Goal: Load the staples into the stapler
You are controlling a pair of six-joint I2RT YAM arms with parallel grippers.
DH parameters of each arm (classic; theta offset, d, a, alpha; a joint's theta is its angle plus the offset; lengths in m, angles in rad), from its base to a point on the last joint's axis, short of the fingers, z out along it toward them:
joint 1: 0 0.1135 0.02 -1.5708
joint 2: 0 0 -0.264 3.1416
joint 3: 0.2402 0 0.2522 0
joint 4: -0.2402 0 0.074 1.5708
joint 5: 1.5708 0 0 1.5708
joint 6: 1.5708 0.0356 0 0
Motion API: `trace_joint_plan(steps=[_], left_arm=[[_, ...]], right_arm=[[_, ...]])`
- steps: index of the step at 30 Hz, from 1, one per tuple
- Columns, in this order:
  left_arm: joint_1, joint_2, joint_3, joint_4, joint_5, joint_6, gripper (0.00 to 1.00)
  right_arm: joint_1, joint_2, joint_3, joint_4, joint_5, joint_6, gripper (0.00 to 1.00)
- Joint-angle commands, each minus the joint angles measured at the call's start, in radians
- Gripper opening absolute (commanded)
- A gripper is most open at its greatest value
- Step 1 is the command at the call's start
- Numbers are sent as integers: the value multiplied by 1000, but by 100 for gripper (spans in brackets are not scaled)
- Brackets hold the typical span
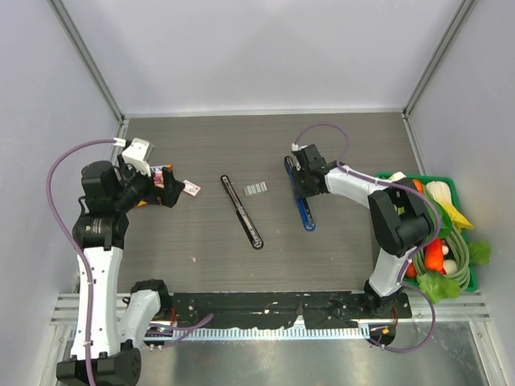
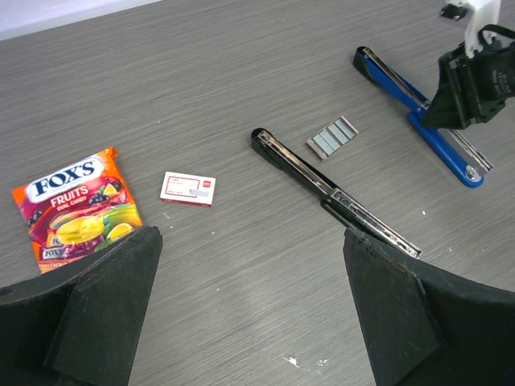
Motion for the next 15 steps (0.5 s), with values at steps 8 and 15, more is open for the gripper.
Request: trace_joint_plan(steps=[8,15], left_arm=[[39,-23,-30,70,109,-53,100],[54,-23,-42,84,134,-59,100]], right_arm=[[9,-13,33,26,-7,1,11],[23,-7,45,13,5,-17,29]])
